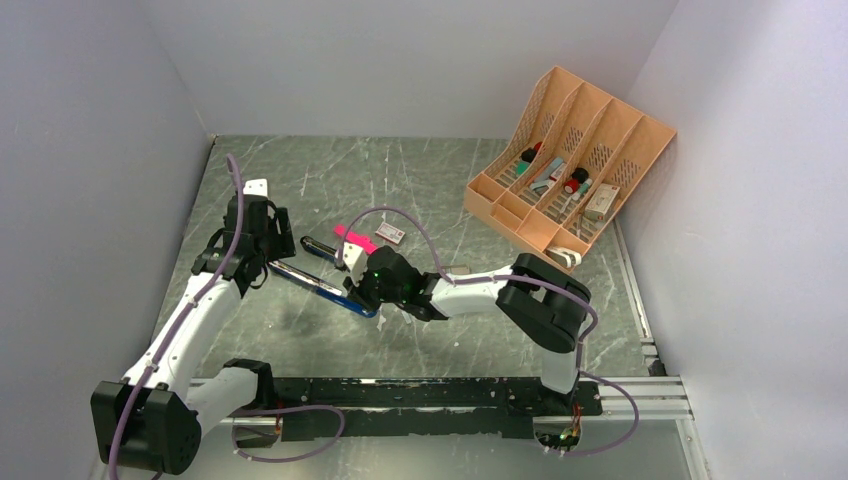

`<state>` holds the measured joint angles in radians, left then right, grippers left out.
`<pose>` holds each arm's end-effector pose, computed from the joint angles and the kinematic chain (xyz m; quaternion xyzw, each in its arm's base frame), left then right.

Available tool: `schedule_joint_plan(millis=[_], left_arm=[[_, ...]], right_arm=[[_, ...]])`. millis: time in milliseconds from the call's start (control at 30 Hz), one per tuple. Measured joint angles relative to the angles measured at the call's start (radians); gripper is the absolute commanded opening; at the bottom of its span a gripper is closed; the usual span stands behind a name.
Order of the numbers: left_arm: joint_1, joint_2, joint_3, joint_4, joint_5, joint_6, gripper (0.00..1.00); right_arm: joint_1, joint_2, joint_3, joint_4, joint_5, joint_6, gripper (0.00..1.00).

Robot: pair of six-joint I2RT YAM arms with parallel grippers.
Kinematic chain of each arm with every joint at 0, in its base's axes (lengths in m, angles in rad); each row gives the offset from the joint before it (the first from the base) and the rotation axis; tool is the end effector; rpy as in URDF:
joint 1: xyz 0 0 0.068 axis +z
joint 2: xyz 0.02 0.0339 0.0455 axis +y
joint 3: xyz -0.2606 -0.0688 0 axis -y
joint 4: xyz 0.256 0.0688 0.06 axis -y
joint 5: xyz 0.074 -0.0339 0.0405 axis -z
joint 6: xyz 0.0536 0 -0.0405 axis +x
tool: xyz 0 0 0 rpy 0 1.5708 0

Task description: Load the staples into the stapler

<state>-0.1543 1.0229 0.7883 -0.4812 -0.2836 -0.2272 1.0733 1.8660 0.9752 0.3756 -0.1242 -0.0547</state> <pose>0.2413 -0.0224 0.2525 -0.0914 0.8981 0.0485 0.4274 0.1918 0.3671 0.1388 -0.4874 0.7120 0.2919 0.4127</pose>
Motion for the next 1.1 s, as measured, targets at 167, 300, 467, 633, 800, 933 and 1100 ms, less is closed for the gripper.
schedule_joint_plan(millis=[167,300,467,633,800,933,1100], left_arm=[[0.000,0.000,0.000,0.000,0.001,0.003,0.74],[0.000,0.000,0.000,0.002,0.007,0.003,0.74],[0.000,0.000,0.000,0.004,0.014,0.004,0.74],[0.000,0.000,0.000,0.005,0.019,0.004,0.74],[0.000,0.000,0.000,0.005,0.021,0.005,0.74],[0.000,0.000,0.000,0.005,0.024,0.007,0.74],[0.000,0.000,0.000,0.005,0.026,0.007,0.74]], right_arm=[[0.000,0.001,0.000,0.000,0.000,0.002,0.00],[0.000,0.001,0.001,0.002,0.001,0.003,0.00],[0.000,0.001,0.001,0.037,0.001,0.012,0.00],[0.000,0.001,0.001,0.057,0.001,0.020,0.00],[0.000,0.001,0.001,0.061,0.006,0.021,0.00],[0.000,0.001,0.001,0.061,0.013,0.021,0.00],[0.000,0.001,0.001,0.060,0.017,0.021,0.00]])
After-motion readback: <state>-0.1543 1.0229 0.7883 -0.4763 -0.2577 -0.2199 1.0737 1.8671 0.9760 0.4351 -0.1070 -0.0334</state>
